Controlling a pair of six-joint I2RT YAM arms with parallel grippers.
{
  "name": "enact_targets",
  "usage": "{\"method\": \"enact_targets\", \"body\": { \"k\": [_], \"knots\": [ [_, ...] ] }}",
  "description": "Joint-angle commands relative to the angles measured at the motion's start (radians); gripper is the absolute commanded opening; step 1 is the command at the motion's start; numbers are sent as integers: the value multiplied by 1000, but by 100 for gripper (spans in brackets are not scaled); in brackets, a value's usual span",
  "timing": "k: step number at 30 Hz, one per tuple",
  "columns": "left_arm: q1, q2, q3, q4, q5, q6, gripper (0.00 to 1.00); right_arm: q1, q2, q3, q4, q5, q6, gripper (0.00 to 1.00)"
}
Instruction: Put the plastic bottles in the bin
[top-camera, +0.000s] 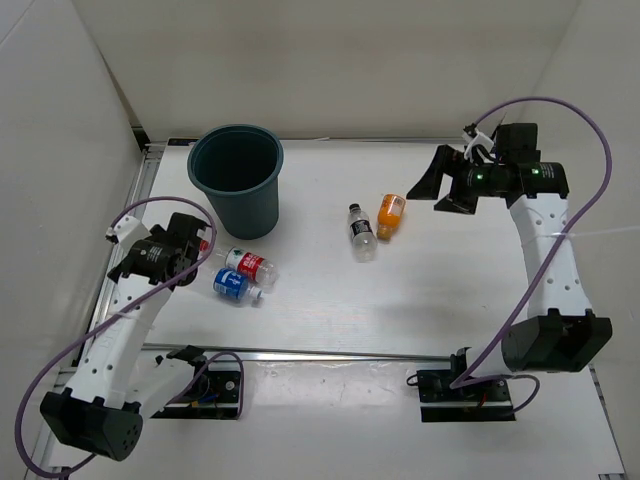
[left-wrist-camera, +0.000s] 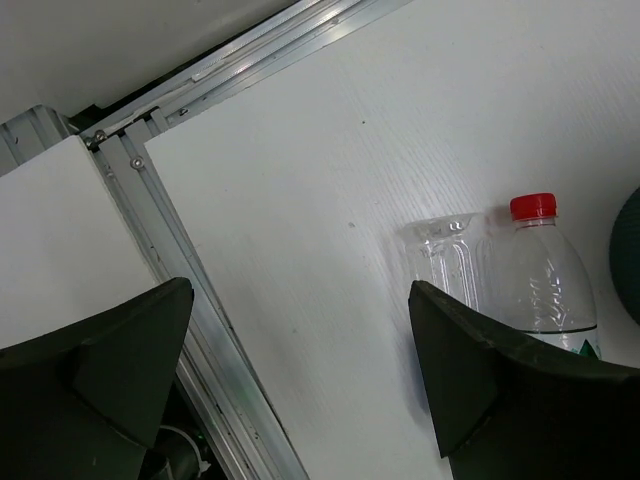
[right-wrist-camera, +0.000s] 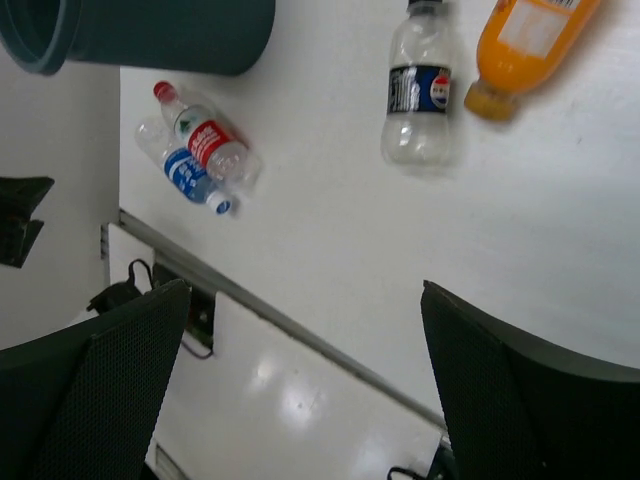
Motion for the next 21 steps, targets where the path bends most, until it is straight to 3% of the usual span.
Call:
{"method": "enact_targets", "body": {
  "k": [1, 3, 7, 9, 13, 16, 21],
  "knots": [
    [-27, -25, -3, -38, -40, 17, 100, 6, 81, 32, 85, 78, -4, 100],
    [-27, -83, -38, 55, -26, 76, 100, 6, 138, 70, 97, 24, -13, 100],
    [-27, -228, -95, 263, 28, 271, 100, 66, 289, 191, 102, 121, 37, 100],
    [-27, -281, -107, 305, 40, 301, 100, 66, 310, 203, 140, 78, 25, 100],
    [-27, -279, -107, 318, 40, 316, 100, 43, 359, 190, 267, -84, 39, 100],
    [-27, -251, -98, 267, 20, 293, 100, 13, 437, 248, 268, -164, 100, 100],
    [-27, -232, -98, 246, -13, 264, 100, 13, 501, 315, 277, -177, 120, 100]
  ]
}}
